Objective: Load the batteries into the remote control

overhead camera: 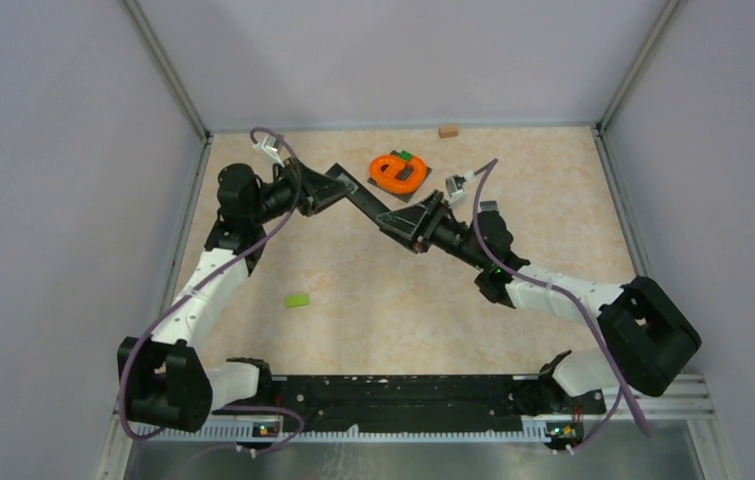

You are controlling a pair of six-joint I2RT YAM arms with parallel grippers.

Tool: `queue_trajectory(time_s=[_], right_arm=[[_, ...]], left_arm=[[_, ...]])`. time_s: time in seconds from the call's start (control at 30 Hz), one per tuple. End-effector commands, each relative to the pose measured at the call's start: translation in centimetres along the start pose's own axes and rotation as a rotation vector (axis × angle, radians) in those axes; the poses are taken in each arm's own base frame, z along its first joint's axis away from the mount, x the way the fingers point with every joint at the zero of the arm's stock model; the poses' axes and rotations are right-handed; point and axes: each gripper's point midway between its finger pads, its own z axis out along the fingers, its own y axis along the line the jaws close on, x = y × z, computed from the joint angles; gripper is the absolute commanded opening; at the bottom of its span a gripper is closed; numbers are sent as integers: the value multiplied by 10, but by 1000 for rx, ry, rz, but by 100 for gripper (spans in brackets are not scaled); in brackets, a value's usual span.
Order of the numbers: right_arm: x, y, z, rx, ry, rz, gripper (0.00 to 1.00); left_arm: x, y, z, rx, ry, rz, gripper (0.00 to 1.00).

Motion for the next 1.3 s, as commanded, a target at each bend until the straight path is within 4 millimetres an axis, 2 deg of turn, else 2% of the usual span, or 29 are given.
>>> queue_trajectory(time_s=[0.0, 0.13, 0.33, 0.57, 0.7, 0.83, 0.93, 1.17, 1.27], right_arm=[[-12, 15, -7, -21, -51, -20, 56], [-13, 12, -8, 2, -55, -32, 42], [-14, 5, -12, 44, -67, -68, 33], [-11, 8, -12, 44, -42, -58, 23], [-8, 6, -11, 79, -20, -32, 22], [-8, 5, -11, 98, -18, -18, 28], [-9, 6, -10, 96, -18, -13, 30], [-11, 18, -8, 5, -35, -30, 26], [-9, 13, -5, 13, -28, -25, 25]], left_arm=[[-6, -14, -5, 31, -29, 72, 0], [-6, -13, -5, 23, -37, 80, 0], [-3, -5, -8, 1, -42, 93, 0], [-6, 3, -9, -23, -73, 149, 0], [-8, 8, -9, -38, -87, 174, 0], [-12, 14, -10, -80, -107, 188, 0], [-13, 13, -10, -80, -114, 195, 0], [-11, 14, -10, -86, -103, 196, 0], [-11, 16, -10, -91, -99, 187, 0]])
